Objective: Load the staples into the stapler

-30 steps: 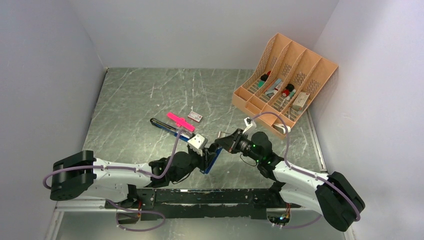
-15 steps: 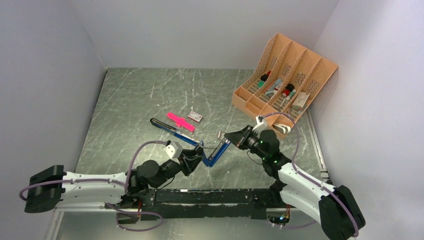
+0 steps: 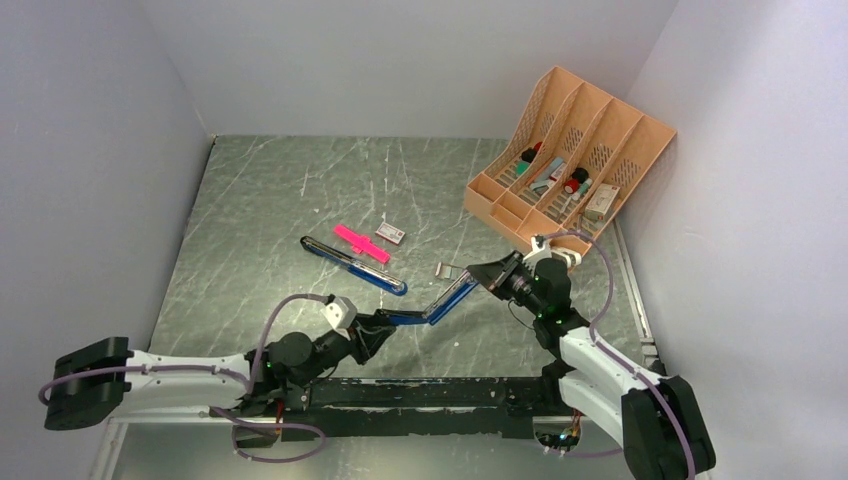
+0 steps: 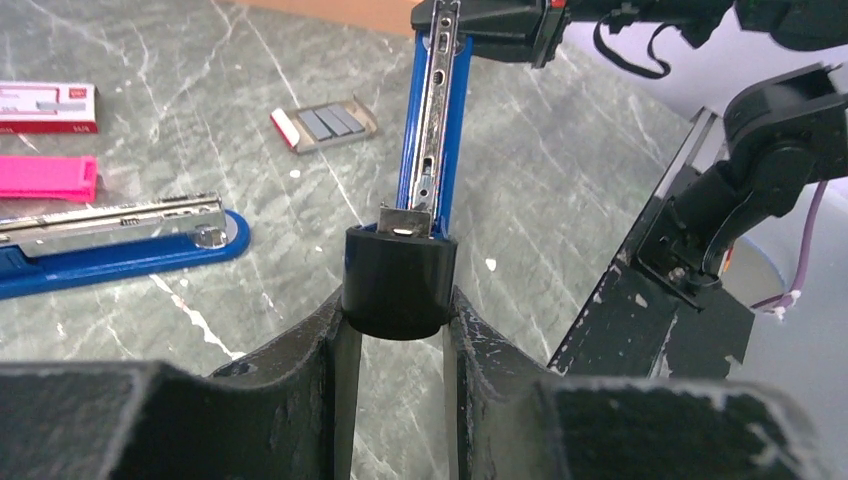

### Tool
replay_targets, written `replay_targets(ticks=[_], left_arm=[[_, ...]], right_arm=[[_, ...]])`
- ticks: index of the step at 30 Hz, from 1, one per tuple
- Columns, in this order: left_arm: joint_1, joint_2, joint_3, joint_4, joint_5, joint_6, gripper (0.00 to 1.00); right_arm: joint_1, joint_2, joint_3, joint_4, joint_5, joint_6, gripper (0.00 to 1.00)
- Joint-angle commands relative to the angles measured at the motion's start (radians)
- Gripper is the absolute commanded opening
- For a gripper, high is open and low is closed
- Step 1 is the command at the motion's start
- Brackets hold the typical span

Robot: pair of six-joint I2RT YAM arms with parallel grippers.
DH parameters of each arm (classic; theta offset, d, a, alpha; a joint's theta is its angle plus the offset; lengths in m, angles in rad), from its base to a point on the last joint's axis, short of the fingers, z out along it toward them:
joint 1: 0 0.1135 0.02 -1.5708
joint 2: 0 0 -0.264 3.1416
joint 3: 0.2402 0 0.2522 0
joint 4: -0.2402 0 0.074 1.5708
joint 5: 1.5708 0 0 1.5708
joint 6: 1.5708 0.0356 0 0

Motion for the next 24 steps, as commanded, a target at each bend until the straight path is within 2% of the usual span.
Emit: replay_targets(ticks=[1,6,11,19,24], left_arm=[[0.005,0.097,-0.038,0.163,-0.065,-0.016,0.31],[0.005,0.201,-0.024,0.198,-0.059,-0.028,0.35],[0.005,0.231,-0.012,0.167,-0.085,-0.049,0.44],[0.005,0.151,-0.005,0.053,-0.132,-0.057,0.55],[0.005,0.035,0.047,-0.122,-0.15,-0.005,0.58]], right_arm=[[-0.043,0.008,-0.036,0.024,0.08,-0.079,0.0],[-0.047,0.005,-0.038,0.009,0.089,-0.098,0.0],[-0.052,-0.007,-0.042,-0.012,0.104,-0.119,0.0],[-0.056,-0.008,-0.048,-0.017,0.106,-0.131,0.0],[-0.058,-0.016,-0.046,-0.028,0.108,-0.146,0.0]])
